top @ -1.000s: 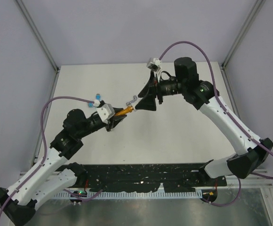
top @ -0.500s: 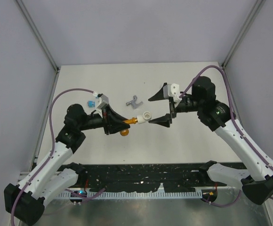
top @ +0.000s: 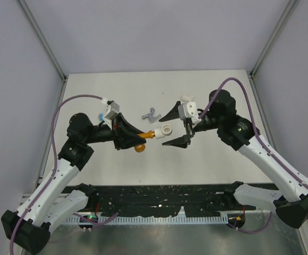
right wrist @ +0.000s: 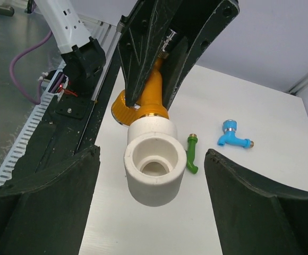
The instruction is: Install the water faucets
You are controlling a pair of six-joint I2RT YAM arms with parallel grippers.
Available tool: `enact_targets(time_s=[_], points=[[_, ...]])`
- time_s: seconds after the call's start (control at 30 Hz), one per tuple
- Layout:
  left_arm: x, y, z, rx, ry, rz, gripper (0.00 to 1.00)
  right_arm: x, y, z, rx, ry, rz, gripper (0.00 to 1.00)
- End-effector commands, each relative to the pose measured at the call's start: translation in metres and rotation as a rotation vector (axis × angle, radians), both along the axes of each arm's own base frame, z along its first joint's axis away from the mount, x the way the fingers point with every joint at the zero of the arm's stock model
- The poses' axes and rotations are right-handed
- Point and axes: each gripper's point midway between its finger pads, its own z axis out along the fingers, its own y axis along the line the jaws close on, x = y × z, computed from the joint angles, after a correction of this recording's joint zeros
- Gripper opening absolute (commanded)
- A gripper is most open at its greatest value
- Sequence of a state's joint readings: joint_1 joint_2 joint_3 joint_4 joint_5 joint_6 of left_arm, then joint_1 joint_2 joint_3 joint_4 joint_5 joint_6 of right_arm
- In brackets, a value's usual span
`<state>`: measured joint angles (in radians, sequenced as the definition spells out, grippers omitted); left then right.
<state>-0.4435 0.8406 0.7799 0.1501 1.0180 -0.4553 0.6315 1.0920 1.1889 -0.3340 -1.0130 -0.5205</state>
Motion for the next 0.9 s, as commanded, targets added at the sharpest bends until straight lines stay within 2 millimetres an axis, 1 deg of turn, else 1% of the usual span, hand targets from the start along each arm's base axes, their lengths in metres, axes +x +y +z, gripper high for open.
enact_targets(time_s=[0.0,0.17,0.2,0.23,0.3,0.33,0.37,0.4,0.43,0.47,0.5,0.57,0.6,0.63,0.67,0.7,0.73,0.77,0.87], points=[[-0.003,0.002,0.02,-0.008,-0.073,-0.003,0.0,0.003,0.01,0.014,0.05,-0.016,-0.002,0.81],[-0.003,0.004,0.026,-0.003,-0.099,0.013,0.0,0.003,0.015,0.015,0.041,0.016,-0.001,0.73],[-0.003,0.004,0.027,-0.003,-0.106,0.012,0.0,0.003,0.015,0.015,0.04,0.021,-0.005,0.68],[-0.003,0.004,0.028,-0.004,-0.112,0.012,0.0,0.004,0.015,0.014,0.037,0.026,-0.005,0.66],[-0.002,0.004,0.029,-0.003,-0.127,0.017,0.0,0.004,0.016,0.013,0.034,0.043,-0.005,0.57],[-0.001,0.005,0.03,-0.002,-0.142,0.021,0.0,0.004,0.017,0.012,0.029,0.065,-0.004,0.47],[0.0,0.005,0.031,-0.001,-0.156,0.03,0.0,0.004,0.017,0.012,0.03,0.072,-0.005,0.42],[0.0,0.006,0.032,-0.001,-0.177,0.037,0.0,0.004,0.018,0.012,0.026,0.095,-0.01,0.28],[0.001,0.007,0.031,0.005,-0.209,0.046,0.0,0.004,0.018,0.013,0.031,0.108,-0.014,0.23],[0.003,0.009,0.03,0.016,-0.234,0.06,0.0,0.005,0.019,0.012,0.03,0.149,-0.027,0.12],[0.008,0.01,0.03,0.034,-0.304,0.086,0.0,0.006,0.02,0.015,0.036,0.203,-0.045,0.05],[0.013,0.016,0.023,0.095,-0.385,0.133,0.0,0.011,0.023,0.013,0.031,0.315,-0.086,0.05],[0.018,0.019,0.022,0.127,-0.465,0.166,0.0,0.014,0.025,0.012,0.029,0.368,-0.105,0.05],[0.02,0.021,0.019,0.16,-0.523,0.194,0.0,0.019,0.027,0.012,0.03,0.473,-0.156,0.05],[0.025,0.024,0.018,0.191,-0.568,0.237,0.0,0.022,0.029,0.009,0.024,0.527,-0.175,0.05],[0.025,0.024,0.02,0.211,-0.63,0.257,0.0,0.02,0.033,0.007,0.018,0.626,-0.169,0.05],[0.025,0.024,0.022,0.231,-0.671,0.275,0.0,0.019,0.035,0.006,0.017,0.667,-0.166,0.05],[0.027,0.025,0.023,0.256,-0.716,0.299,0.0,0.019,0.038,0.004,0.007,0.767,-0.175,0.05],[0.028,0.026,0.031,0.304,-0.854,0.361,0.0,0.017,0.043,0.001,-0.006,0.916,-0.168,0.05]])
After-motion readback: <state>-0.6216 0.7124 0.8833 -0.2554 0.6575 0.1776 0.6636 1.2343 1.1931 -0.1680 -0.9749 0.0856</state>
